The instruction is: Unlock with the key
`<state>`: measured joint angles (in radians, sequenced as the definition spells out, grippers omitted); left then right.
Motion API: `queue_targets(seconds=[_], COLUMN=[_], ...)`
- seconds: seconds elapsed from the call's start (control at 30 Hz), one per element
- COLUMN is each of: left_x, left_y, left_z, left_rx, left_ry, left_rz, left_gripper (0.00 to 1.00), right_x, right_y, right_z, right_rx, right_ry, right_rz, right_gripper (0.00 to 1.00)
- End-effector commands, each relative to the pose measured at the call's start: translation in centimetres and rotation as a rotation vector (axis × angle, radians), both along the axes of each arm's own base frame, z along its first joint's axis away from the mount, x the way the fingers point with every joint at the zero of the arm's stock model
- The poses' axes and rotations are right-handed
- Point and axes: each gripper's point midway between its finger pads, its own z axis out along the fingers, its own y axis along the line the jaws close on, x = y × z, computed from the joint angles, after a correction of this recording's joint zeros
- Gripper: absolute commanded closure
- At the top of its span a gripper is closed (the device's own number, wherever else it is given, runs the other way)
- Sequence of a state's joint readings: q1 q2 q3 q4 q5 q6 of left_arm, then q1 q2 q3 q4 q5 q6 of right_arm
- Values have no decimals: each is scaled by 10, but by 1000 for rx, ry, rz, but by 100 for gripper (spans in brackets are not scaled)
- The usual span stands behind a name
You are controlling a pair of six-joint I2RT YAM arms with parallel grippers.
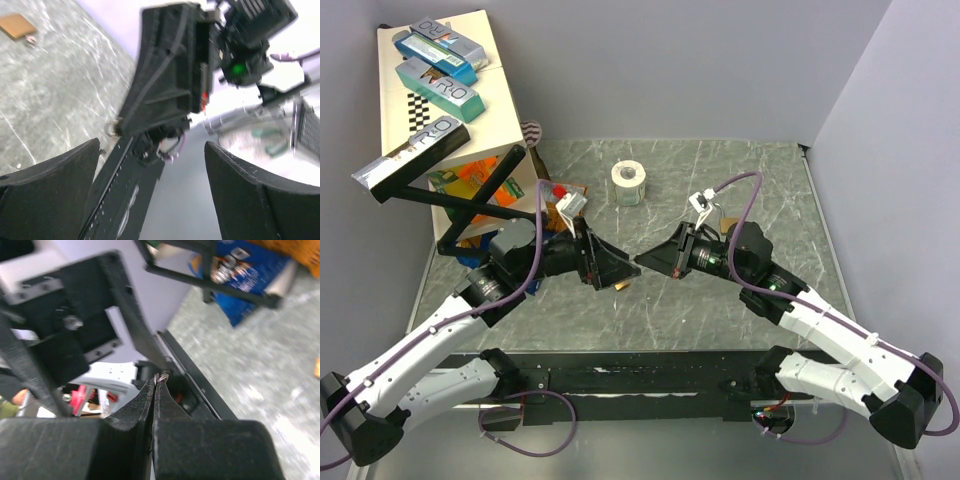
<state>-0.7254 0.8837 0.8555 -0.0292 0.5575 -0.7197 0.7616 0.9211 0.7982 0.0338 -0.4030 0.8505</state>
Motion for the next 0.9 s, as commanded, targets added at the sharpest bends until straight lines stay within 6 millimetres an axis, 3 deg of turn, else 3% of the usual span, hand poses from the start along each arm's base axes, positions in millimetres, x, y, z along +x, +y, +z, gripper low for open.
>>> queue_targets(seconds=[0.0,0.17,0.27,0.4,0.6,0.77,0.87], left_x=[20,26,20,18,18,18,18], left_y=[5,10,10,11,11,9,9], left_z=[20,19,24,26,25,22,23], left_rx=[-81,-79,-109,-118,-116,-113,-114], left_ry=[20,43,19,9,17,25,23], left_rz=[127,182,150,146,141,136,132], left_gripper=[9,10,21,50,62,66,83], right_x=[-5,-6,-3,1,1,3,3], right_y=[9,11,10,10,9,8,8], right_z=[48,54,55,55,55,56,54], right_rx=[160,169,160,173,193,205,201], right_ry=[-103,-118,-122,-116,-102,-100,-93], right_rz=[53,67,55,34,22,8,8], right_gripper=[100,100,100,100,100,100,100])
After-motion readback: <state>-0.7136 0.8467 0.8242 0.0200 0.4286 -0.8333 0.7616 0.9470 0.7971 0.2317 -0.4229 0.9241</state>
